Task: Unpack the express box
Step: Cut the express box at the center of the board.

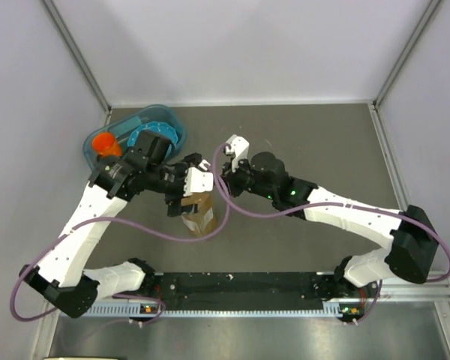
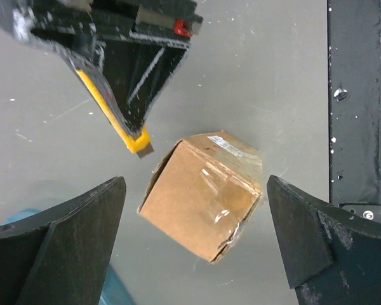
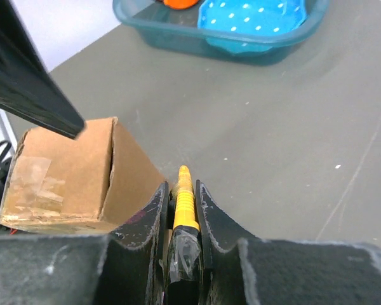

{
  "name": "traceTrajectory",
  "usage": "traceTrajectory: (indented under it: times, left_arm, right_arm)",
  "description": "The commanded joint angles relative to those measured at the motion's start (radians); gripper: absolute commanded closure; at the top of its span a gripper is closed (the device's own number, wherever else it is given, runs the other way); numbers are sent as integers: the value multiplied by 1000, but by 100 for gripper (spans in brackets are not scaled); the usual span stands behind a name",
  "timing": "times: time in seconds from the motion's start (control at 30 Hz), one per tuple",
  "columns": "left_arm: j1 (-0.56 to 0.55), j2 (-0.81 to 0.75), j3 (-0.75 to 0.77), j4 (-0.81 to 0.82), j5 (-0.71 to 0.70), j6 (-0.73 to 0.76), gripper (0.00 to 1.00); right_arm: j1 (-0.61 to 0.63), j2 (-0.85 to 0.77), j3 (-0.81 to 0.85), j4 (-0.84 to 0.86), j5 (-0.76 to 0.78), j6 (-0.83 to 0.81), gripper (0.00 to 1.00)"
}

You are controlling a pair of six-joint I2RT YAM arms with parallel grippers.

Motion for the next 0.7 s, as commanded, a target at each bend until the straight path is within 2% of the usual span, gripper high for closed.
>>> traceTrajectory:
  times: [0.0,0.07,0.2,0.43,0.5,0.53,0.67]
  left_arm:
    - [-5,-43,103,-67,40,7,1]
    - [-3,-70,100,-82,12,21,1]
    - [0,-129,14,-98,-81,168,1]
    - [72,-168,-52,28,-216,282,2]
    - [92,-169,-61,75,-299,381,1]
    - [97,-180,-79,111,-387,414,2]
    - [181,-244,-300,261,-431,660,1]
  right_arm:
    - [-52,-90,5,-23,38,3,100]
    - [-69,-104,0,-49,64,4,100]
    - [-76,-156,-27,-78,87,24,100]
    - [-77,-252,-95,-137,46,111,100]
    - [-74,-260,-93,-167,46,127,100]
    - [-66,-263,-93,-173,46,131,100]
    - [-46,-254,-78,-190,55,138,100]
